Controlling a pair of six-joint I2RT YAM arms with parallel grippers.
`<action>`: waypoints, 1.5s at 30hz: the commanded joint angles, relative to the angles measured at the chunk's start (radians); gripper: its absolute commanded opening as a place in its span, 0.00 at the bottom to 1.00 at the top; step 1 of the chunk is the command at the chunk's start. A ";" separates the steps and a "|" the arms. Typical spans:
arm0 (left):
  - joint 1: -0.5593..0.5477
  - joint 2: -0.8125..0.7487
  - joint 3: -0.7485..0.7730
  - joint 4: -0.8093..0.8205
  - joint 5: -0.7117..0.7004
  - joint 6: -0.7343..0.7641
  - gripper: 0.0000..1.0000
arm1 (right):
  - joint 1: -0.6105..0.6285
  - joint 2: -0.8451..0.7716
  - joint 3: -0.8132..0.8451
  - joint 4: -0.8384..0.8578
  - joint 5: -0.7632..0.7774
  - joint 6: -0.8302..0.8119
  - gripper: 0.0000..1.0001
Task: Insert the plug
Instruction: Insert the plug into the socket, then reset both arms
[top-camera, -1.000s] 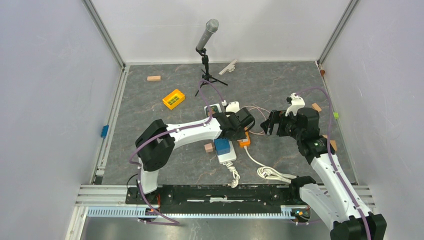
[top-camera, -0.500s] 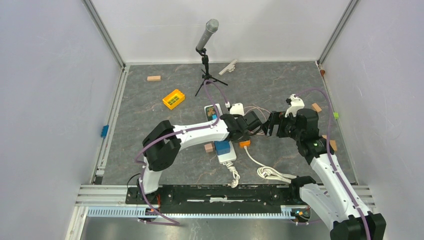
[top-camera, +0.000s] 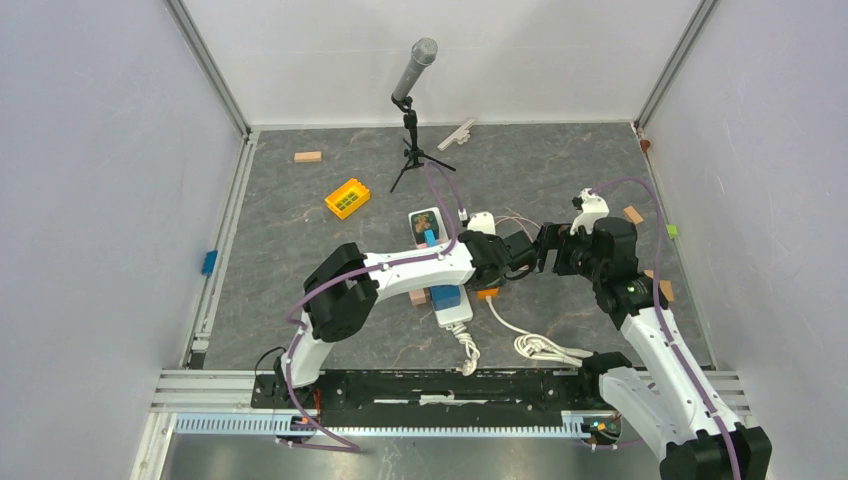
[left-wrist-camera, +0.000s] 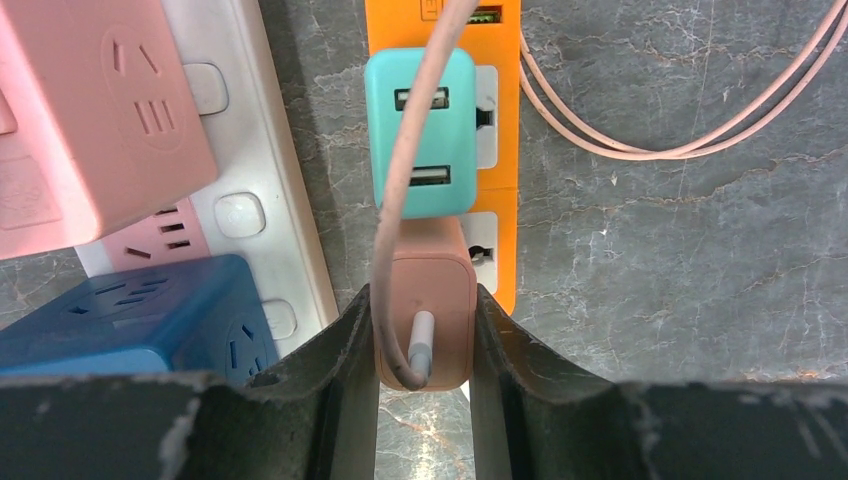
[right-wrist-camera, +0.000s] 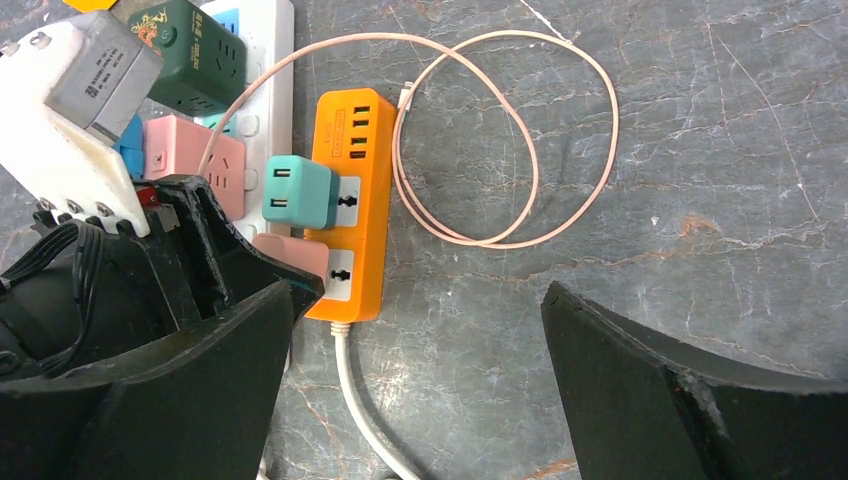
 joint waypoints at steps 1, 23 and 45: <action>-0.013 0.112 -0.018 -0.069 0.077 -0.056 0.02 | -0.005 -0.006 -0.003 0.030 -0.004 0.005 0.98; -0.020 0.073 -0.031 0.022 0.196 0.063 0.94 | -0.013 0.012 0.098 -0.003 0.023 -0.009 0.98; 0.592 -0.752 -0.381 0.509 0.531 0.463 1.00 | -0.028 0.090 0.077 0.088 0.154 -0.020 0.98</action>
